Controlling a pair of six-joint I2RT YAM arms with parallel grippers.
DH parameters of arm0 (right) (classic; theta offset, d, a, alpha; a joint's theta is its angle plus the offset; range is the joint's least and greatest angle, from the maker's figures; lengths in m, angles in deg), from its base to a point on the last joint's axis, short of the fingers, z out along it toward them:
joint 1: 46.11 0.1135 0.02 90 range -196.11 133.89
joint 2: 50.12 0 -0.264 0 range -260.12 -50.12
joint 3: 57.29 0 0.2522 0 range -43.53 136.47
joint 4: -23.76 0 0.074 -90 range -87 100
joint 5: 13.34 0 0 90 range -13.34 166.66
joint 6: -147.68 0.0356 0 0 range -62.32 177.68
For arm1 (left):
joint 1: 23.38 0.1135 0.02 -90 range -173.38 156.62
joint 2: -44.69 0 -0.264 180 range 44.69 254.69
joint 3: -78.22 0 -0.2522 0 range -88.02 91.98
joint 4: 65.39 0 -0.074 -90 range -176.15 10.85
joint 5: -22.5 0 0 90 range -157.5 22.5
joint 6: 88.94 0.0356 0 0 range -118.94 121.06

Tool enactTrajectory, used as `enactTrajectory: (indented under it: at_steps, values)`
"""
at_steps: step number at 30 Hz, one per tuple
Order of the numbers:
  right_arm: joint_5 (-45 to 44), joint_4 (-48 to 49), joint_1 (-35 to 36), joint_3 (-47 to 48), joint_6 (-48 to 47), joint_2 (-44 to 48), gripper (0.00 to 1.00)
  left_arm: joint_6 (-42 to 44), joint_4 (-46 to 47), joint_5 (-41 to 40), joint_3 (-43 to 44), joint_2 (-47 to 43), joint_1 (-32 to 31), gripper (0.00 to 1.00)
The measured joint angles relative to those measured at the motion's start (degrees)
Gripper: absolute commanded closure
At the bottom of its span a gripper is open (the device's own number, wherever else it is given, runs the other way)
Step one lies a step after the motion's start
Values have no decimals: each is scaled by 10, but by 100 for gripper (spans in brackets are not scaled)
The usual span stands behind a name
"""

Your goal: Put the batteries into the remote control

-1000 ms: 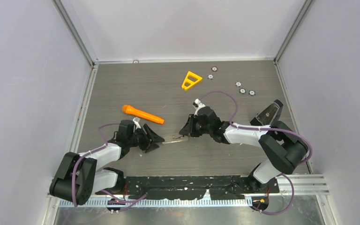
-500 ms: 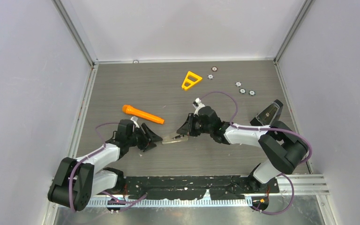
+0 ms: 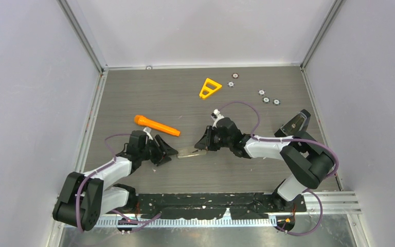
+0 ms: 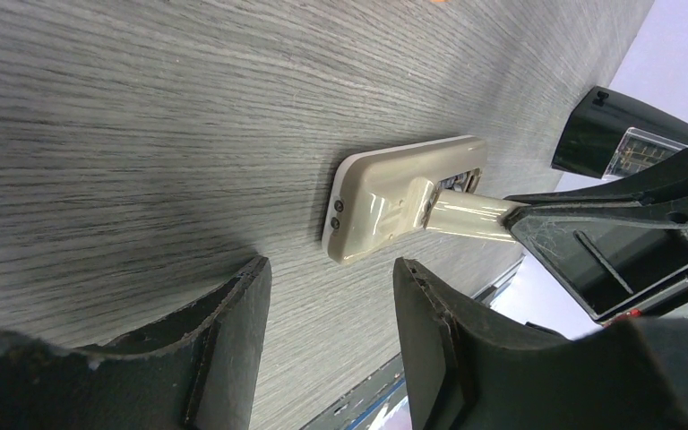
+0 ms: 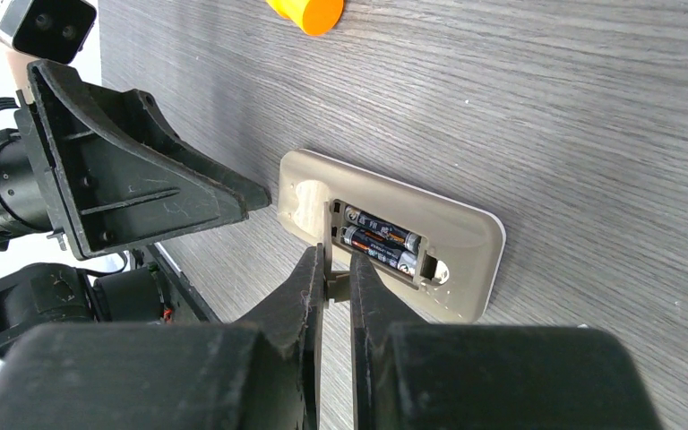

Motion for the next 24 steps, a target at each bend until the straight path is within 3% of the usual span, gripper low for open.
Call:
enactTrajectory:
  at_steps: [24]
  values:
    - [12,-4,-14,0,-8,-5,95,0,1,2,6,11,1,46]
